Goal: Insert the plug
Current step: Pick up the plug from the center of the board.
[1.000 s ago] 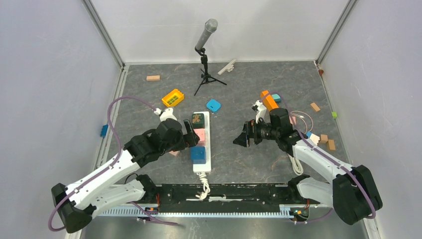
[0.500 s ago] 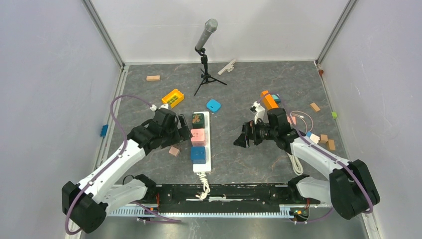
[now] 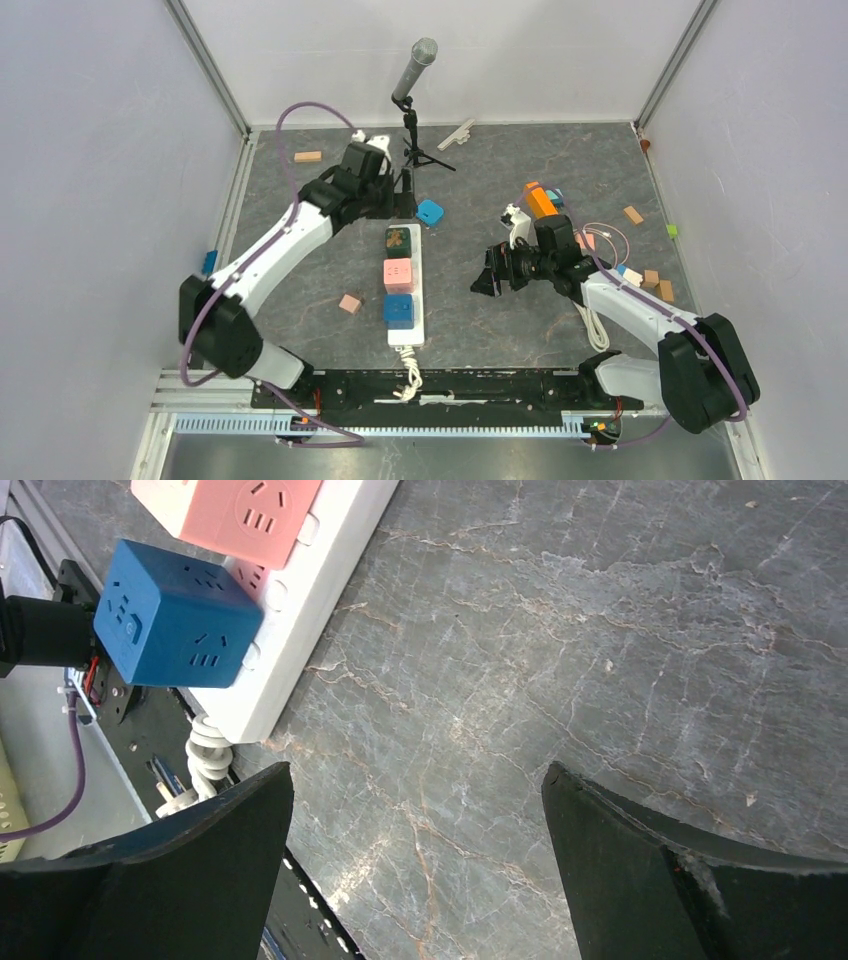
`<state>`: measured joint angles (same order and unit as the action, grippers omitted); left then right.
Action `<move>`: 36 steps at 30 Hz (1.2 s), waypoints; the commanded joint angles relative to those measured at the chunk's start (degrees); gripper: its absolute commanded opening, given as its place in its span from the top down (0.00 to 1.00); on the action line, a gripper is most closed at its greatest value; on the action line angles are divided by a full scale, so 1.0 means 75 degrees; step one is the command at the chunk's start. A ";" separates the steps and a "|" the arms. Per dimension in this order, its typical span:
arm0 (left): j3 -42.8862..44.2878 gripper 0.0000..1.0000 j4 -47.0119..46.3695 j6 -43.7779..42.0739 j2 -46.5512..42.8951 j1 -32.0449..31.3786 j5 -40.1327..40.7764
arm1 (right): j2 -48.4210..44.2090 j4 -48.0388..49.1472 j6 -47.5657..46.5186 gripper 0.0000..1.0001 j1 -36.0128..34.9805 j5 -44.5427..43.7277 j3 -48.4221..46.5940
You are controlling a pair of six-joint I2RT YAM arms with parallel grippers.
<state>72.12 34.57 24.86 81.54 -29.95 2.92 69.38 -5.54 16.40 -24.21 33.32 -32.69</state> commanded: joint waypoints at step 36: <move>0.6277 0.25 0.2082 -0.3816 0.7703 -0.0295 -0.0357 | 0.0633 -0.0703 -0.1025 0.02 0.1315 0.0595 -0.0429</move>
<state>118.56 47.09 -0.91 137.91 -32.23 0.67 73.84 -11.70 9.54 -14.79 36.25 -33.65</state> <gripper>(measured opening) 0.842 0.979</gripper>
